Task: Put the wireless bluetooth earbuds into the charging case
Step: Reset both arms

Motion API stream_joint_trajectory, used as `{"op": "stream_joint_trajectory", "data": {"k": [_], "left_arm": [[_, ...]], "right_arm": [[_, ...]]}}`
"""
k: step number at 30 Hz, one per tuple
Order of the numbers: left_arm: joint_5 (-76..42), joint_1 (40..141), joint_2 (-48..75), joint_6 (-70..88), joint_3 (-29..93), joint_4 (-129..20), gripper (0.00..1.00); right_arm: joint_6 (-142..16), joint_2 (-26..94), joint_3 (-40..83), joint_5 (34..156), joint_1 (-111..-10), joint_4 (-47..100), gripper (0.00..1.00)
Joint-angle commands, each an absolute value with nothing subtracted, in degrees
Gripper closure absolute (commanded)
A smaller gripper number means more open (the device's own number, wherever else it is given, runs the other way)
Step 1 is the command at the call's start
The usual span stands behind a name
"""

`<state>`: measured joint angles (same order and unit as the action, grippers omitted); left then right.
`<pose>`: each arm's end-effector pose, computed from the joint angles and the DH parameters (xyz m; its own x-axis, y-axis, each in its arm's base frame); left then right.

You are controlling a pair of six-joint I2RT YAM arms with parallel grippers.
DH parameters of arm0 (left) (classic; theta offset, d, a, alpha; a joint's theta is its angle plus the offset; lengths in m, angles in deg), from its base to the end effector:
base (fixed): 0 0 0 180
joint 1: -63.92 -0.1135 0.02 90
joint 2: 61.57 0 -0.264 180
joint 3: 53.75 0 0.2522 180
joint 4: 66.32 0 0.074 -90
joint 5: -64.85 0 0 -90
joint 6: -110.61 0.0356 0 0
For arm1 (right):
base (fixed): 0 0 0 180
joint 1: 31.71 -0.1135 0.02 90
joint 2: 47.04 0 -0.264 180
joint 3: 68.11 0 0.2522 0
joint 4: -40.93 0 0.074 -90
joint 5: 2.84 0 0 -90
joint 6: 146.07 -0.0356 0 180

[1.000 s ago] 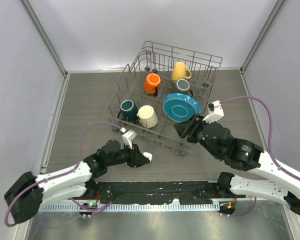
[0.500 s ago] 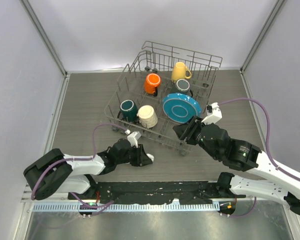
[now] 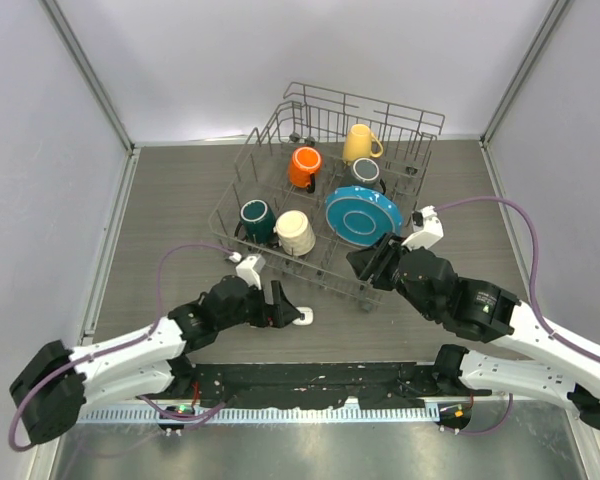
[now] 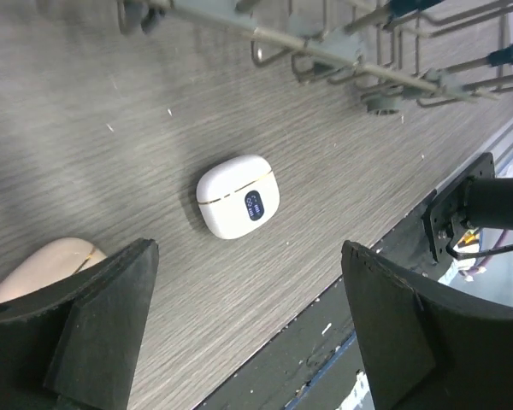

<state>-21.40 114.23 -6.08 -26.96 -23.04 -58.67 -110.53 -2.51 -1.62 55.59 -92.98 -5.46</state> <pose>0.1207 -0.1491 0.1666 -0.8239 -0.1606 -0.5436 0.2891 0.7059 -0.6467 0.0936 0.1319 0.3498 -0.5371 0.4626 -0.7054 -0.1393 0.7761 0.6150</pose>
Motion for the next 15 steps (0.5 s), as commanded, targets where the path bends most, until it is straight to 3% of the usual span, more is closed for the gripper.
{"op": "stream_joint_trajectory", "data": {"k": [1,7,15], "left_arm": [[-30.22,114.55,-17.07,-26.41,-16.80,-42.76,0.06],[-34.37,114.55,-28.24,-21.15,-7.57,-30.62,0.00],[-44.56,114.55,-27.82,-16.22,1.22,-24.70,0.00]], "right_arm": [[-110.83,-3.09,-0.21,51.05,-92.88,-7.28,0.50],[-110.39,-3.18,2.07,46.47,-92.53,-12.64,0.47],[-110.39,-1.78,5.32,41.72,-89.89,-19.41,0.31]]}}
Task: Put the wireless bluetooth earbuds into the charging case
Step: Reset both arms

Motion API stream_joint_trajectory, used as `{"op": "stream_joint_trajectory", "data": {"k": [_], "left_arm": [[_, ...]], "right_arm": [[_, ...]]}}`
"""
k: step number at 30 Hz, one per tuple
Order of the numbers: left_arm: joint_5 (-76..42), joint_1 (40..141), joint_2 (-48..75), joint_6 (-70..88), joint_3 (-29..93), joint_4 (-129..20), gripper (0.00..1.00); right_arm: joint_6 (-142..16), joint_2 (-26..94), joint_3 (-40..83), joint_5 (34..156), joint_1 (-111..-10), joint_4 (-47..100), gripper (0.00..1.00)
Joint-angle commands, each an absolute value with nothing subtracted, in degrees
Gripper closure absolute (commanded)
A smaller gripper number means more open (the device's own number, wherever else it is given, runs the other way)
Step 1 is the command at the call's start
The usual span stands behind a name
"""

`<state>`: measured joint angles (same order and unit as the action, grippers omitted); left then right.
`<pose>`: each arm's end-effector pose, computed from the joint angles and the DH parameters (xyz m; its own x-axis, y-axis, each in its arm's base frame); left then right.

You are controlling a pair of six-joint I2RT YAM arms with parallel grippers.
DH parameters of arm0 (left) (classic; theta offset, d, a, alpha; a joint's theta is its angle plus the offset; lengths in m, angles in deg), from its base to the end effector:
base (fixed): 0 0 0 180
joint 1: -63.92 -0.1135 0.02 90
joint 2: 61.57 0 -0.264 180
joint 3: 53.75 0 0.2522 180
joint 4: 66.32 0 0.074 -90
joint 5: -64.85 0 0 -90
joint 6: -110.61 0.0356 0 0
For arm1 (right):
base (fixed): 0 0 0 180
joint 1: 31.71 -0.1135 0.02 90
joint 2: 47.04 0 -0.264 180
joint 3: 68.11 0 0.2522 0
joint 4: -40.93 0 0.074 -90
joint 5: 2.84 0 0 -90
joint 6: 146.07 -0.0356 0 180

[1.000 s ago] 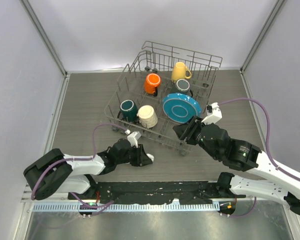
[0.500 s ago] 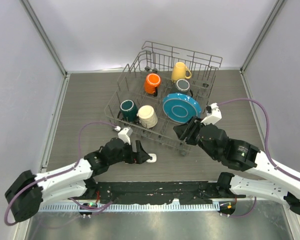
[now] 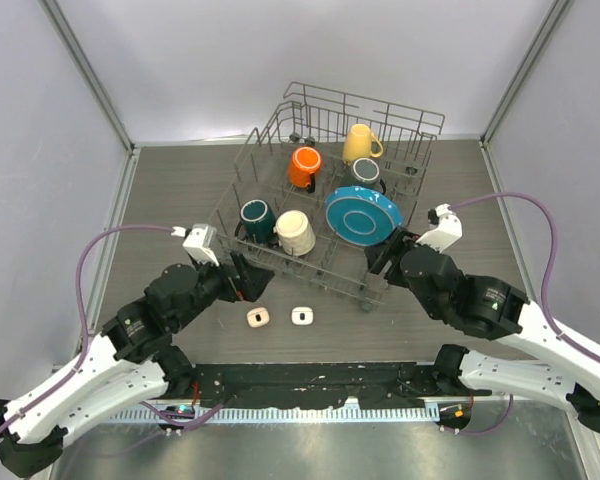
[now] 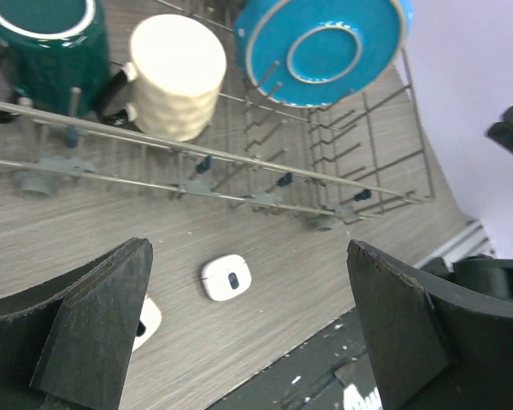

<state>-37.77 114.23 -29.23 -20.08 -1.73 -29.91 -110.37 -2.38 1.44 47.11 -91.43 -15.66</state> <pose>0.0945 -0.1017 0.3084 -0.5419 -0.3433 -0.7672 0.3482 0.7390 -0.5767 0.0940 0.1155 0.3520 -0.4673 0.4326 -0.7711 -0.0095 0.8696 0.4936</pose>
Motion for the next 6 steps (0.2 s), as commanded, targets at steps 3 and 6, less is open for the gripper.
{"op": "stream_joint_trajectory", "data": {"k": [3,6], "left_arm": [[-47.63,114.55,-25.80,-15.34,3.33,-24.09,0.00],[-50.63,114.55,-23.87,-14.90,5.70,-22.34,0.00]], "right_arm": [[-107.94,-0.47,5.94,42.78,-87.17,-19.68,0.25],[-103.99,1.20,6.91,45.06,-82.34,-19.77,0.17]]}}
